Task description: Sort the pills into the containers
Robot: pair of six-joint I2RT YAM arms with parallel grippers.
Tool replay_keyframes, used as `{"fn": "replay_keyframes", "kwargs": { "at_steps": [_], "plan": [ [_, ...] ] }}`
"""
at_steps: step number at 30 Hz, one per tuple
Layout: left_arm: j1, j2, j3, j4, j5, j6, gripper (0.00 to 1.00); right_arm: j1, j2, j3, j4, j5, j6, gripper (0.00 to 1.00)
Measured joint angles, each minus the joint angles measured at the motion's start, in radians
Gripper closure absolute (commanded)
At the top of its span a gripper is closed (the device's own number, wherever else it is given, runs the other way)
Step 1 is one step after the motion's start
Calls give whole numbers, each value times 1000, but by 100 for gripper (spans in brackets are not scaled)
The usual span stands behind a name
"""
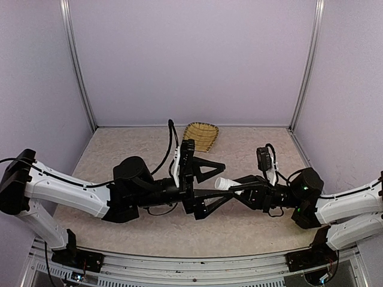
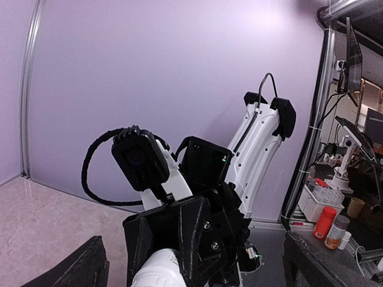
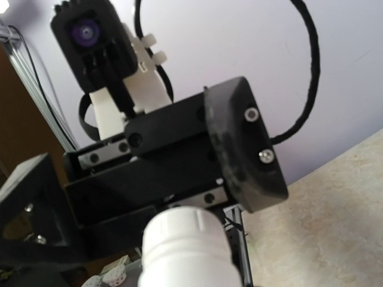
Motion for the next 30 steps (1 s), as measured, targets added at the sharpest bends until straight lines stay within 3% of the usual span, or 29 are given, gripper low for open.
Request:
{"fn": "replay_keyframes", "kwargs": {
  "at_steps": [15,30],
  "plan": [
    [1,1,5,-23,-36,-83,1,5,-116,12,-95,87,-80,78],
    [1,3,5,-32,-36,-96,1,7,-120,19,-177,147,-117,78]
  ]
}}
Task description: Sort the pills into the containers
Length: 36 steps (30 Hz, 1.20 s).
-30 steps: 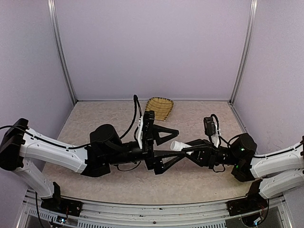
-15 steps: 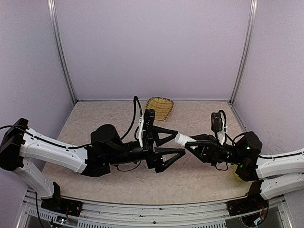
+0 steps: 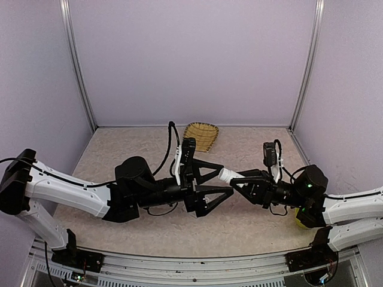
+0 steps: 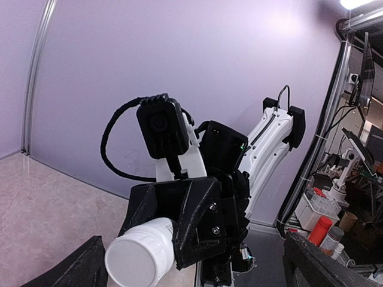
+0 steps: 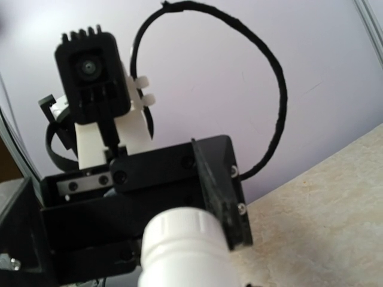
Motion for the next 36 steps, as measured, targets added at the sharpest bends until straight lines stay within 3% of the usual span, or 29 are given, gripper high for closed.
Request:
{"fn": "replay_keyframes", "kwargs": {
  "at_steps": [36],
  "plan": [
    [8,16,23,16,37,3,1,39,145,4,49,-6,17,80]
  ]
}}
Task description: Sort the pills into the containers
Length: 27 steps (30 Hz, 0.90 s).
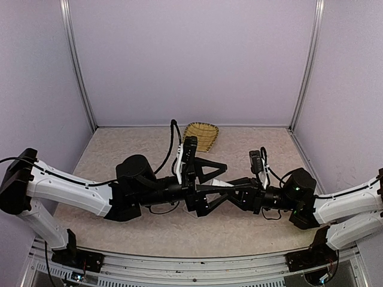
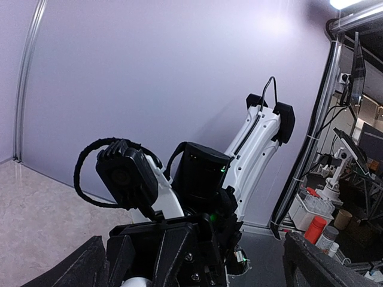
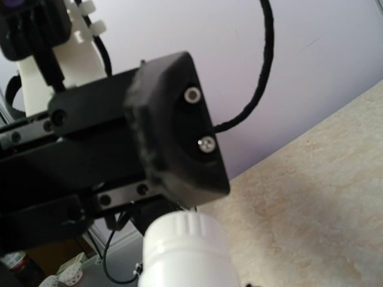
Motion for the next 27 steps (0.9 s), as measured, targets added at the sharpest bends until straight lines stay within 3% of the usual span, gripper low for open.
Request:
{"fn": "replay_keyframes", "kwargs": {
  "at_steps": [17,27],
  "plan": [
    [2,-2,-40,0,-24,-6,1,2,-127,0,-60,16,-49,80],
    [2,-2,-41,1,-8,-16,1,4,-209,0,-149,103,-92,80]
  ]
}}
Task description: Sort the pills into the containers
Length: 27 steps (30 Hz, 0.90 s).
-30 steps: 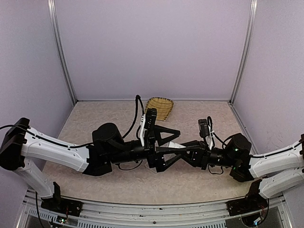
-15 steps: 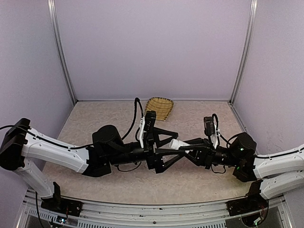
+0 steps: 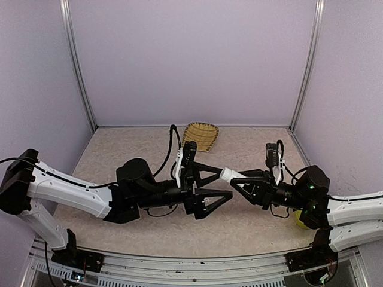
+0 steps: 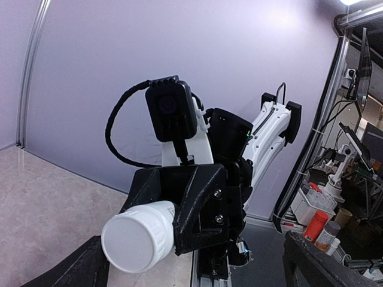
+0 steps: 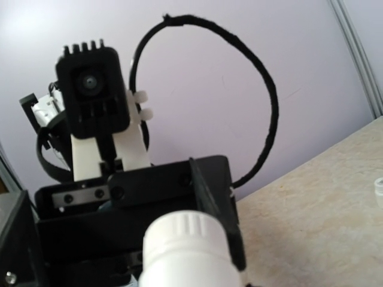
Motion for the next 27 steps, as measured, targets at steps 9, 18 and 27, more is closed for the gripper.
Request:
{"fn": "replay_keyframes", "kwargs": {
  "at_steps": [9,18,27],
  "plan": [
    [5,3,1,0,19,-13,1,2,8,3,-8,2,-15,81],
    [11,13,9,0,32,-14,1,5,73,17,19,-28,-9,82],
    [18,14,20,-2,50,-14,1,24,134,21,57,-34,-5,82]
  ]
}}
